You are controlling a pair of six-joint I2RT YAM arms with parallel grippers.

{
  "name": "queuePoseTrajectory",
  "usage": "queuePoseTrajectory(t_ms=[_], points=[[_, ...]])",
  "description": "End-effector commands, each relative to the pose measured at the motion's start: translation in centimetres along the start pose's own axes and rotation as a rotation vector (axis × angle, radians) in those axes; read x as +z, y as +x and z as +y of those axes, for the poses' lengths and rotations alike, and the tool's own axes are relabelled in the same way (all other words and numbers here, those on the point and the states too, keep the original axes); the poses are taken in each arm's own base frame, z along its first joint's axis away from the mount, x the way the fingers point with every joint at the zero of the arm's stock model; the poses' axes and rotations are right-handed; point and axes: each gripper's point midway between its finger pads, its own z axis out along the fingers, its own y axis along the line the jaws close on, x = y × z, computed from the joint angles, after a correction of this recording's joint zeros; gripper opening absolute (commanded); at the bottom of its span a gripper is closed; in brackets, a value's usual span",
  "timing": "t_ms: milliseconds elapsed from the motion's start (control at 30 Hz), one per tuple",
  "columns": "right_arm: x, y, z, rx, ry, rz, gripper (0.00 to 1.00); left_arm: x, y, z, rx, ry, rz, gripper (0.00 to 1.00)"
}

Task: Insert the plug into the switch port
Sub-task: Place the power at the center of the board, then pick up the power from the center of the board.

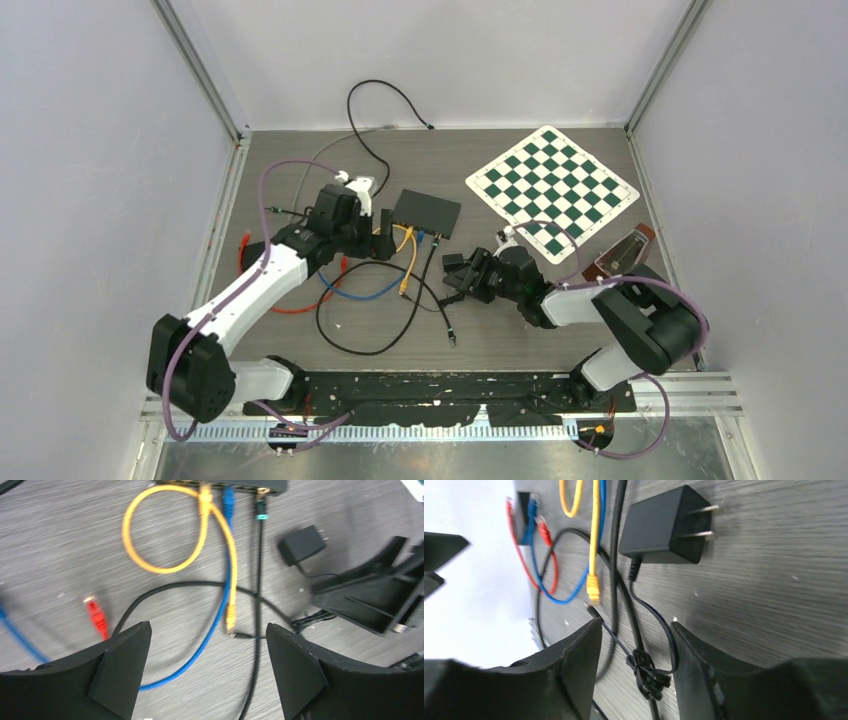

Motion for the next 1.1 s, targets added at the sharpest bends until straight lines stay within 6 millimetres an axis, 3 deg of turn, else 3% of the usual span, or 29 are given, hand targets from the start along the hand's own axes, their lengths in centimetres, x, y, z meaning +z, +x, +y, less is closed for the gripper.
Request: queuePoseTrajectory(t_ms=[0,100,233,433,600,733,867,1067], points=[[-2.0,0.8,-0.7,-0.282,0.090,0.117,0.62,-4.4,-1.5,4.0,0.005,-0.222,-0.106,0.90],[-3.4,1.9,-0.6,-0.404,0.078,0.216,0.64,-6.8,-2.5,4.9,-0.013,-0.264,-0.148,0.99],[-5.2,2.6,-0.7,-0.526,0.079,0.281,0.63,-8.9,-3.1,5.8,-0.036,-0.300,-0.214,0.99],[-5.4,0.1,4.1,-0.726,-0.028,0.143,0.57,-10.3,-2.5,8.0,-0.146,-0.360,-0.241,1.00],[-3.1,-1.1,7.1,-0.917,-0.138,0.070,0.53,-11.2,-1.3,10.3,-0.262,-0.433,-0.238,1.00],[-0.6,0.1,9.3,-1.069,-0.261,0.035,0.49,-12.1,0.0,12.8,-0.411,-0.520,-0.253,0.99],[2.6,0.7,9.0,-1.108,-0.200,0.103,0.46,-12.5,1.7,14.6,-0.569,-0.565,-0.265,0.99],[5.2,2.6,8.6,-1.063,-0.147,0.150,0.38,-13.8,2.8,16.7,-0.698,-0.628,-0.327,0.97]])
